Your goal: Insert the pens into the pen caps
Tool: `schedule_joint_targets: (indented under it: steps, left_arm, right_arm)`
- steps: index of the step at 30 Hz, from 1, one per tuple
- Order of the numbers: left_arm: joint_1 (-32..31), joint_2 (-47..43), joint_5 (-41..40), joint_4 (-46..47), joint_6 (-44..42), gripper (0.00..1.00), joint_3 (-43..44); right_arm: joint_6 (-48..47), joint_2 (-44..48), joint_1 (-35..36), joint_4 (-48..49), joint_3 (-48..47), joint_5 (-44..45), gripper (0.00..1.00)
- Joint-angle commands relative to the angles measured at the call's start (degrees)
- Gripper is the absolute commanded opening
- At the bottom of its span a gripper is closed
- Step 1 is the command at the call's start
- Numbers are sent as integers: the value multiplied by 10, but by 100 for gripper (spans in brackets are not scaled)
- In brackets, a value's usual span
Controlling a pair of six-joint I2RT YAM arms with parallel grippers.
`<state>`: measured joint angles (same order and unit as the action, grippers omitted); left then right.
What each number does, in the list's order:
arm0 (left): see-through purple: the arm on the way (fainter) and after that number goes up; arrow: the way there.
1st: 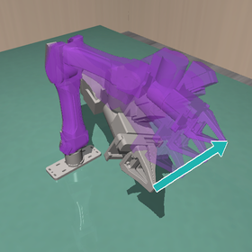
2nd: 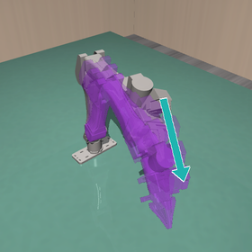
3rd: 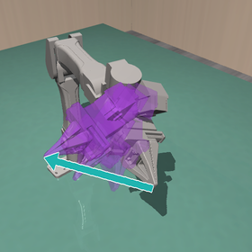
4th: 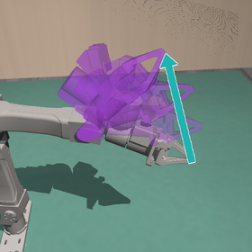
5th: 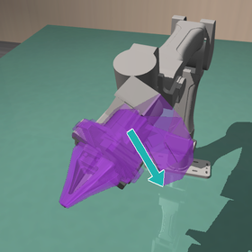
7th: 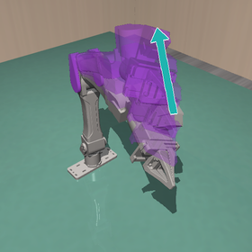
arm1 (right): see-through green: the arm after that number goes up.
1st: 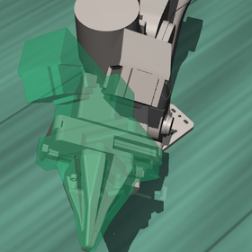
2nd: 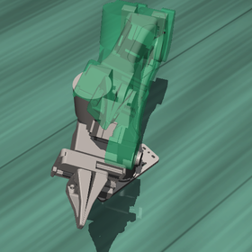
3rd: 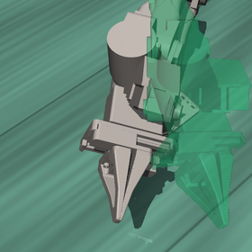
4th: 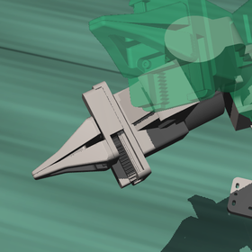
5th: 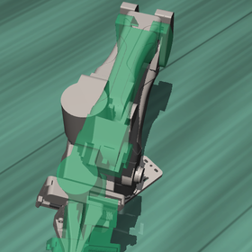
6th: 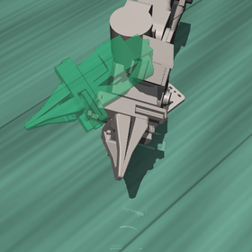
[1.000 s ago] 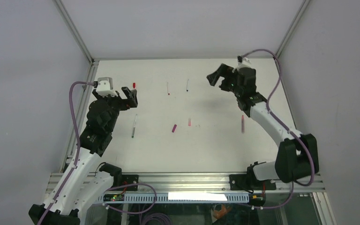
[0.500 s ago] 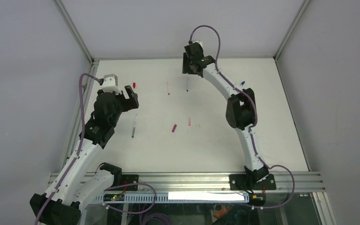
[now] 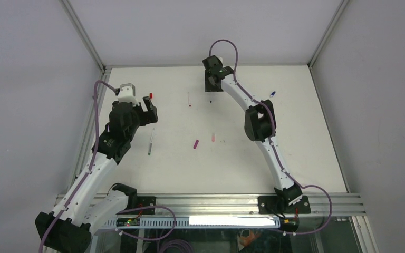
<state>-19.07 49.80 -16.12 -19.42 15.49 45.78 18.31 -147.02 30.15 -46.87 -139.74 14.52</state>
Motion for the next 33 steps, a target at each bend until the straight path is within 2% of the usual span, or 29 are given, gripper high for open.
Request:
schedule_joint_targets:
  steps: [1, 10, 13, 17, 22, 25, 28, 30, 33]
  left_arm:
    - [1, 2, 8, 0, -3, 83, 15]
    - [1, 23, 9, 0, -7, 85, 18]
    - [1, 30, 9, 0, -9, 85, 20]
    - [1, 33, 6, -1, -12, 85, 20]
    - [1, 53, 14, 11, -6, 86, 14]
    - [1, 76, 96, 102, 4, 88, -20]
    - [0, 121, 209, 252, 40, 88, -62]
    - [0, 160, 254, 347, 61, 88, -84]
    - [-4, 234, 295, 489, 84, 87, -101]
  right_arm:
    - [-9, -18, 0, 0, -33, -8, 44]
    - [-11, -51, 0, 10, -36, -14, 40]
    - [-12, -61, 0, 9, -42, -16, 28]
    - [-24, -69, 1, 0, -46, -10, 2]
    - [-29, -52, 0, 6, -10, -9, 0]
    - [-20, 50, 0, 126, 139, -51, 0]
    - [21, 176, -11, 290, 302, -163, 0]
    - [61, 239, -26, 382, 373, -226, 0]
    - [106, 313, -33, 452, 449, -272, 0]
